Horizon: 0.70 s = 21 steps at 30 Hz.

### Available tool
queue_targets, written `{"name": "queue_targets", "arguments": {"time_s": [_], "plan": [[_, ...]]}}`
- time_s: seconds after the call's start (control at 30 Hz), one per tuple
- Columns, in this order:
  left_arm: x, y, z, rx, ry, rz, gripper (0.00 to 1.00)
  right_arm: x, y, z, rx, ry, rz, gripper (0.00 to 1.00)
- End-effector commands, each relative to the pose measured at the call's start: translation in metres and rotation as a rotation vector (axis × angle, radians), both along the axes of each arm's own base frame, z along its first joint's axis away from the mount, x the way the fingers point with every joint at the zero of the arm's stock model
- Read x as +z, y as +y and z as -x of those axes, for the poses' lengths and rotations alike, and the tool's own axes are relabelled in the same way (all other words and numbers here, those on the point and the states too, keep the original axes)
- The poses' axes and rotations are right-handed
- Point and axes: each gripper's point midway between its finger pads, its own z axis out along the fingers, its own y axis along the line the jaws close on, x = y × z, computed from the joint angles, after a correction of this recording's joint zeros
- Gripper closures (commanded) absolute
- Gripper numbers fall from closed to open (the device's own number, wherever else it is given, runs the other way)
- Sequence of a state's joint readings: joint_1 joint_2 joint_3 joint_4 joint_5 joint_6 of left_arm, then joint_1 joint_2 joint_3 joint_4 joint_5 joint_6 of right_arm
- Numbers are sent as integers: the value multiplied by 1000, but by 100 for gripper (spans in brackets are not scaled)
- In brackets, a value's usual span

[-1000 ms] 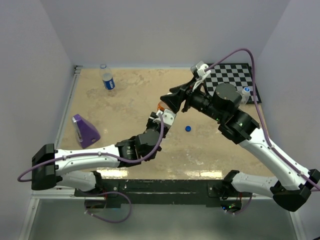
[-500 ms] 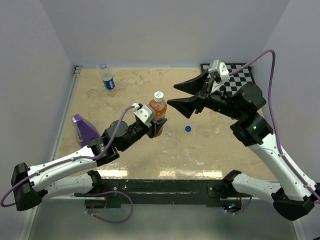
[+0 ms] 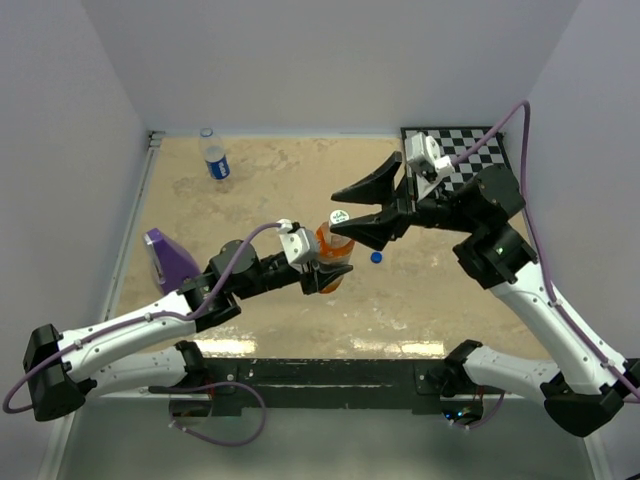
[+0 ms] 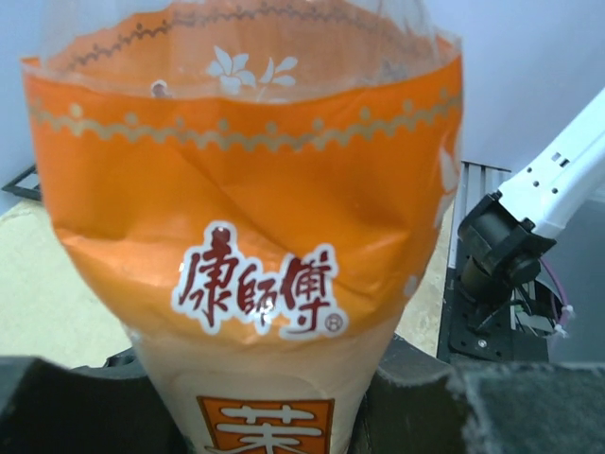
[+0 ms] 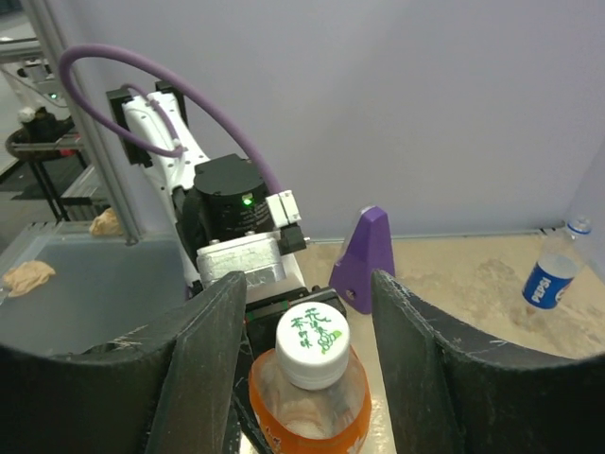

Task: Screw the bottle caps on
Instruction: Screw the bottle cap onto the plastic bottle.

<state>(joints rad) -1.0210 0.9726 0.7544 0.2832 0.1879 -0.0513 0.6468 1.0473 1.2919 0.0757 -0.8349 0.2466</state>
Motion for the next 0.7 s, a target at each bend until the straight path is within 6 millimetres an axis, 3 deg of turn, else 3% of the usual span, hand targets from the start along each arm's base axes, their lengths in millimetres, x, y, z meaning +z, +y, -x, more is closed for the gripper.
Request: {"name": "queue_targets", "arguments": {"time_s": [0.0,0.3,0.43,0.53,0.63,0.67], "plan": [[28,-5,8,-59,-47,64,100,3,0,13,81,-46,-2,43],[33,-6,10,-78,-64,62,100,-9,4,9,91,-20,41,46],[31,-7,10,-85,-67,50,100,-11,5,10,104,-18,49,55],[32,-7,11,-86,-72,49,100,-13,6,9,100,-15,62,68],[32,-7,7,-73,-76,33,100,-14,6,6,89,-10,69,98],[31,-7,5,-60,-77,27,99,-13,6,3,69,-12,65,100]]}}
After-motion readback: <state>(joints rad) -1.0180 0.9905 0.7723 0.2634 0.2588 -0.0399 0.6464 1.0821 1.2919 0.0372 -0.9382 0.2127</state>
